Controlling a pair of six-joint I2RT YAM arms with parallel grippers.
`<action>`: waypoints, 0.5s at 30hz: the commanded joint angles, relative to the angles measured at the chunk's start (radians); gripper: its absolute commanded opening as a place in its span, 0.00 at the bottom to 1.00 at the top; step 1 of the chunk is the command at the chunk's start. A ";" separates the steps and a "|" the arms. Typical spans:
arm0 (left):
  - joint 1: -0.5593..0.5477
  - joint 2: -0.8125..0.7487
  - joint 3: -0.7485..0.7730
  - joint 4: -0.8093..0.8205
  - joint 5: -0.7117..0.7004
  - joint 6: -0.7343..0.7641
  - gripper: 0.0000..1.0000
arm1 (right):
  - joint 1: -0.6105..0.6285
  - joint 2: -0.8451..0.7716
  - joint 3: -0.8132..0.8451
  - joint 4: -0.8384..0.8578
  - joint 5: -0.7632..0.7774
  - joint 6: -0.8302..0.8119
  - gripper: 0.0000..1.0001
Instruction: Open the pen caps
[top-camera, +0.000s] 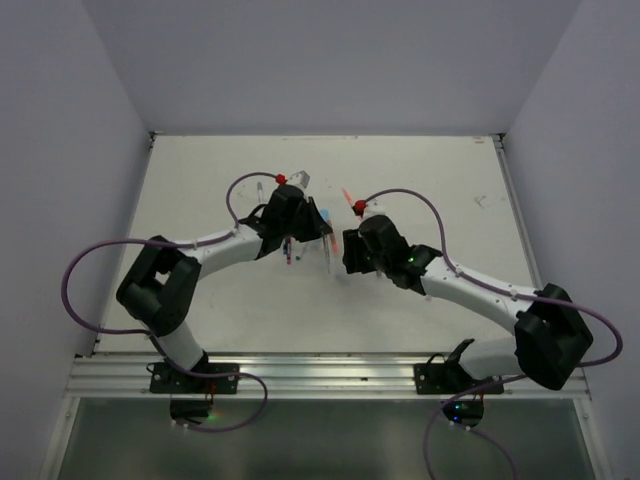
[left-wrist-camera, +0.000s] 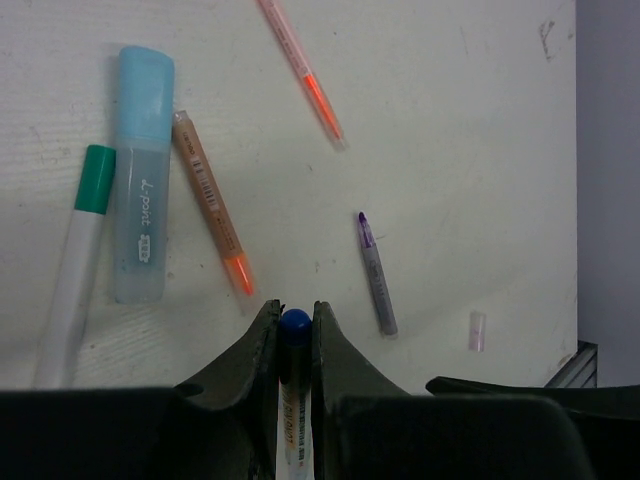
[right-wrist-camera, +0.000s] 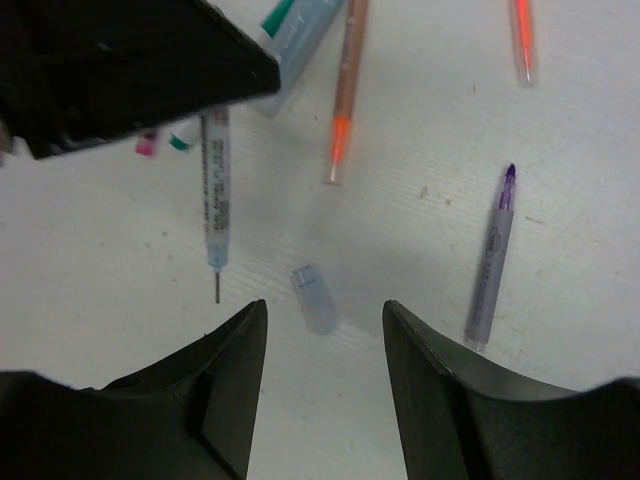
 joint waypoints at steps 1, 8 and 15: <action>-0.003 0.008 -0.025 0.076 0.008 -0.028 0.00 | -0.005 -0.053 0.058 0.026 -0.079 0.027 0.54; -0.006 -0.029 -0.059 0.109 0.009 -0.059 0.00 | -0.002 0.045 0.086 0.129 -0.185 0.092 0.54; -0.007 -0.090 -0.114 0.154 -0.001 -0.094 0.00 | -0.002 0.122 0.118 0.184 -0.199 0.103 0.53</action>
